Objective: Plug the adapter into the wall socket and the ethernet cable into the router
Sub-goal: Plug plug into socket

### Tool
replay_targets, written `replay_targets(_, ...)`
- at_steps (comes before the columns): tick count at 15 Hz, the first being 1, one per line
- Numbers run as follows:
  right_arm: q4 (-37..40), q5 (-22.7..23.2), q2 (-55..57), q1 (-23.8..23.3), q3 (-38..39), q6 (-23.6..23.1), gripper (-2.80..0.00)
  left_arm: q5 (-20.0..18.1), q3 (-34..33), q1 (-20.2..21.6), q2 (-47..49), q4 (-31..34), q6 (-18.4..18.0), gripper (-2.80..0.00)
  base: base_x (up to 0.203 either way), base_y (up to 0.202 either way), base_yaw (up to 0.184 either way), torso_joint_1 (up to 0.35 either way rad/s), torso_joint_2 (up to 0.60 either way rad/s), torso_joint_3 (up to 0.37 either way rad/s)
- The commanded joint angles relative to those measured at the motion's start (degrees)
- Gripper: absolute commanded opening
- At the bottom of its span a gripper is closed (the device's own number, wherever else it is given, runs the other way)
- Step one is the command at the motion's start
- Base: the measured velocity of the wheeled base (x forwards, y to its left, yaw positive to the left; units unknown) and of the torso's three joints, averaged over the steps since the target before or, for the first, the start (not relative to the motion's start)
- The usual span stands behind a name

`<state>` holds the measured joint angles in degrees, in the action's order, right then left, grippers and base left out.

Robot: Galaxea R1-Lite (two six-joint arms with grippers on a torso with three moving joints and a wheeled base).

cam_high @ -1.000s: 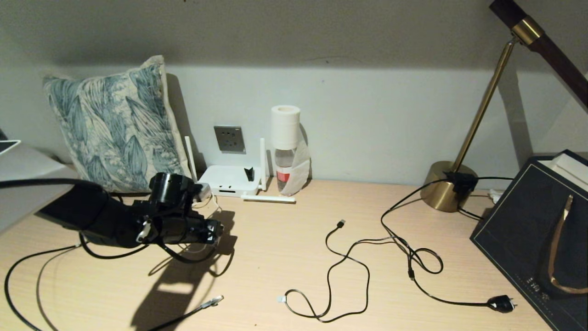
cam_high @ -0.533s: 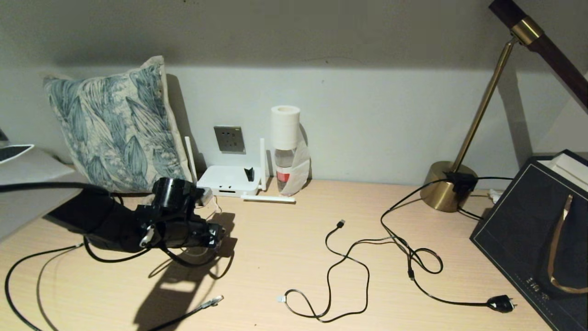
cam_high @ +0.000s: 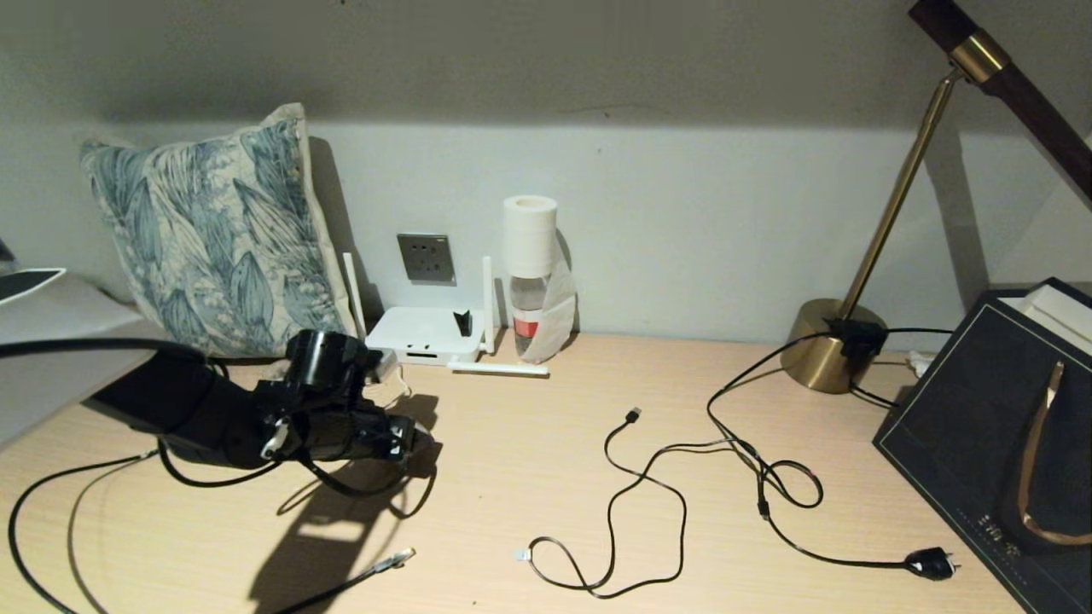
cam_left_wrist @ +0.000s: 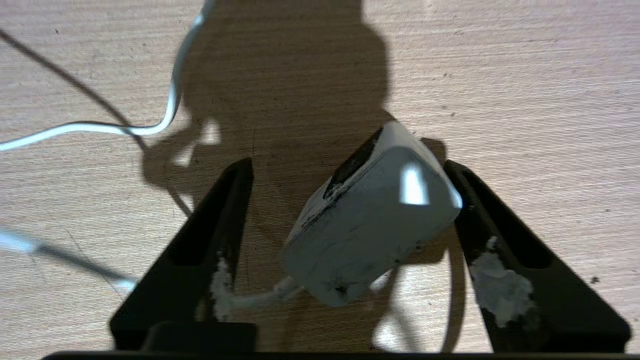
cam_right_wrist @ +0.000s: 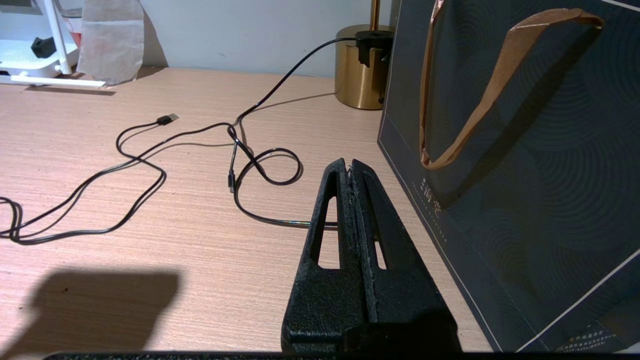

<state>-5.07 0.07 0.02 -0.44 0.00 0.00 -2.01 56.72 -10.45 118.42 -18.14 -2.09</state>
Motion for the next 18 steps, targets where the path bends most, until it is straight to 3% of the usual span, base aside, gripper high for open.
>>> replay_targets(1,0.0,0.0,0.1,0.0,2.0,0.0,-2.80,0.0,0.0,-0.1,-1.2,-0.1,0.0,0.00,0.000,0.000,0.000,0.000,0.00,0.000)
replay_targets(5,0.0,0.0,0.1,0.0,2.0,0.0,-2.80,-0.3,-0.1,-0.2,-2.0,-3.0,-2.0,0.00,0.000,0.000,0.000,0.000,0.00,0.000)
replay_targets(7,0.0,0.0,0.1,0.0,2.0,0.0,-2.80,-0.4,-0.9,-0.3,-2.0,-6.2,-5.0,0.00,0.000,0.000,0.000,0.000,0.00,0.000)
replay_targets(13,0.0,0.0,0.1,0.0,2.0,0.0,-2.80,-1.0,1.3,-1.9,-3.2,-6.6,-8.7,0.00,0.000,0.000,0.000,0.000,0.00,0.000)
replay_targets(14,0.0,0.0,0.0,0.0,2.0,0.0,-2.80,-1.5,2.2,-2.1,-3.5,-6.6,-11.5,0.00,0.000,0.000,0.000,0.000,0.00,0.000)
replay_targets(16,0.0,0.0,0.0,0.0,2.0,0.0,-2.80,-8.7,2.4,-1.8,-5.3,-6.4,-19.1,0.00,0.000,0.000,0.000,0.000,0.00,0.000)
replay_targets(18,0.0,0.0,0.1,0.0,2.0,0.0,-2.80,-20.4,1.9,0.4,-6.5,-5.5,-31.4,0.00,0.000,0.000,0.000,0.000,0.00,0.000)
